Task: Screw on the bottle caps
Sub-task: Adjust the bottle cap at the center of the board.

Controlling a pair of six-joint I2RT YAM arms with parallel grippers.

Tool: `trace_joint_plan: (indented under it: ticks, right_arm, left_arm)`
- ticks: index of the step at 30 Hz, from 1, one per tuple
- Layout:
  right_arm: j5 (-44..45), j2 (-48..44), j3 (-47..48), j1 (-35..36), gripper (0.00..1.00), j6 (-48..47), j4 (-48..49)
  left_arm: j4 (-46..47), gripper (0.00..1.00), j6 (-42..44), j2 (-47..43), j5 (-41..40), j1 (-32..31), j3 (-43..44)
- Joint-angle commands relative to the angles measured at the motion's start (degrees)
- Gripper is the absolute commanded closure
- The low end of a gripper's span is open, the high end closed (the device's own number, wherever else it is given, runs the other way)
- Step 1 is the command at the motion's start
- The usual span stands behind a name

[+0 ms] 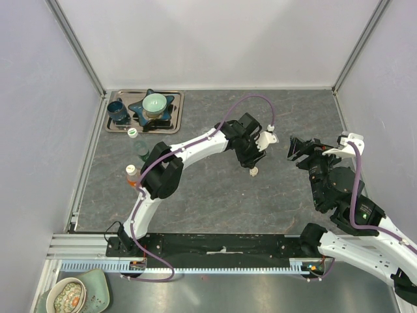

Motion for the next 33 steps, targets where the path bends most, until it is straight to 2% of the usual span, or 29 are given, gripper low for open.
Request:
trace_joint_plan:
  ticks: [1, 3, 5, 13, 22, 25, 33]
  right_arm:
    - [-0.2, -0.4, -0.1, -0.1, 0.29, 0.3, 0.3]
    - [-0.2, -0.7, -0.1, -0.1, 0.29, 0.1, 0.3]
    - [-0.2, -0.7, -0.1, -0.1, 0.29, 0.1, 0.3]
    - [-0.3, 0.0, -0.2, -0.1, 0.29, 0.0, 0.2]
    - [-0.5, -0.7, -0.8, -0.1, 0.30, 0.3, 0.1]
    - [-0.6, -0.7, -0.9, -0.1, 0.30, 0.4, 0.1]
    - [-1.1, -1.1, -0.7, -0.1, 0.31, 0.8, -0.6]
  left_arm:
    - [0.1, 0.53, -1.1, 0.6, 1.9, -0.1, 2.3]
    - [0.0, 0.58, -0.8, 1.1, 2.1, -0.2, 2.5]
    - [0.0, 0.58, -1.0, 1.7, 2.1, -0.2, 2.6]
    - [0.0, 0.51, -1.4, 2.2, 1.8, -1.3, 2.8]
    - [0.8, 0.51, -1.4, 3.7, 1.5, -1.5, 2.6]
    - [1.2, 0.55, -1.4, 4.4, 1.3, -1.5, 2.7]
    - [1.3, 0.78, -1.5, 4.7, 2.3, -1.6, 2.2]
